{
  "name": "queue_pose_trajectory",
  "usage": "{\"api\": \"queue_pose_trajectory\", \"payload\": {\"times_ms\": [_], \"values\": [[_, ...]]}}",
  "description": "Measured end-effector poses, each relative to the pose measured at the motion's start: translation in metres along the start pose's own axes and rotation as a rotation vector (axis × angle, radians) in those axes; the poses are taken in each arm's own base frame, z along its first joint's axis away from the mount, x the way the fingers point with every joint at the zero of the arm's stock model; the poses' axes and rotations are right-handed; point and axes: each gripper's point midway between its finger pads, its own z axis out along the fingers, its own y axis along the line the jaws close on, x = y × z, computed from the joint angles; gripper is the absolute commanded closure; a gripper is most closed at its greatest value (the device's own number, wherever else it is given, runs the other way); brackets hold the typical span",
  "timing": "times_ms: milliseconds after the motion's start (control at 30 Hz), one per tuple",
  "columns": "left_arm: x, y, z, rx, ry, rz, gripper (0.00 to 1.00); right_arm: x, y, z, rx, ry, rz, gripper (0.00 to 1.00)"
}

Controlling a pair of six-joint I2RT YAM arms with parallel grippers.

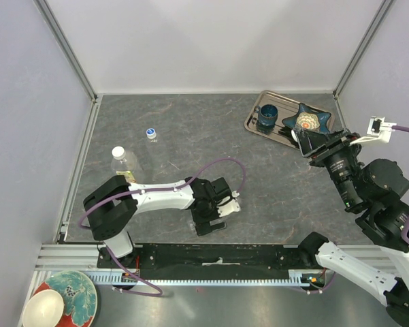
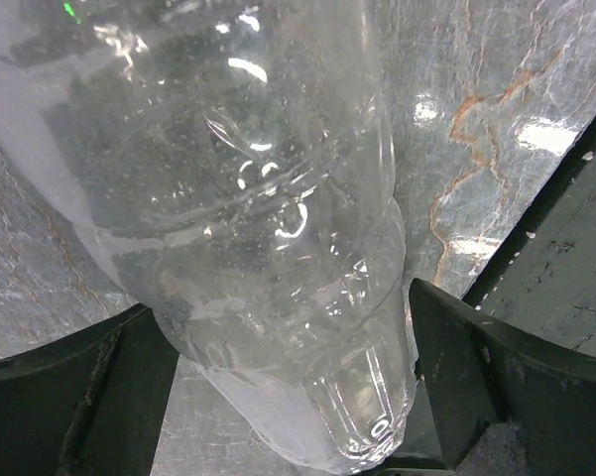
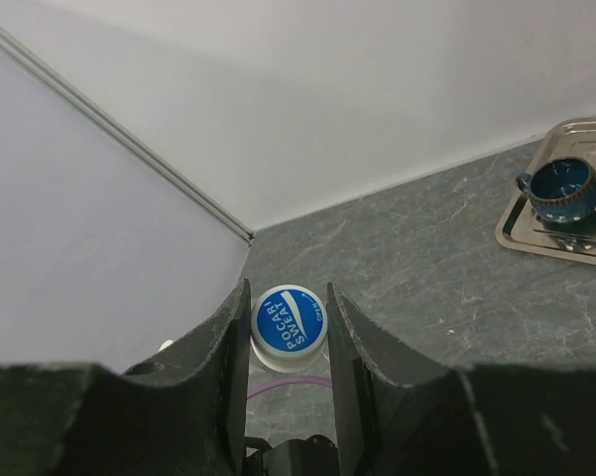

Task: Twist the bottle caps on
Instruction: Pick up the plastic bottle at the center of the board.

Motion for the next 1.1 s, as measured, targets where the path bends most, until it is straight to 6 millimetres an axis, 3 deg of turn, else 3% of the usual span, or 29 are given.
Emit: {"api": "queue_pose_trajectory", "payload": {"times_ms": [500,767,867,933,1000,1100], "values": [[-0.015,0.007,0.003,-0.018,0.01,0.003,0.44,0.0,0.003,-0.003,-0.019,0.007,0.003,0.76],[-0.033,0.013,-0.012,-0.042,-0.04,0.019,0.52,0.004,0.003,0.001,-0.017,0.019,-0.003,0.76],[-0.046,0.019,-0.038,-0.074,-0.101,0.034,0.53,0.009,0.003,0.005,-0.013,0.033,-0.011,0.76],[-0.058,0.025,-0.066,-0.106,-0.177,0.045,0.6,0.013,0.005,0.009,-0.017,0.044,-0.022,0.76],[-0.073,0.033,-0.103,-0.147,-0.284,0.059,0.61,0.017,0.007,0.012,-0.028,0.058,-0.041,0.76],[-0.09,0.042,-0.173,-0.223,-0.49,0.078,0.71,0.026,0.013,0.018,-0.058,0.101,-0.089,0.76]]}}
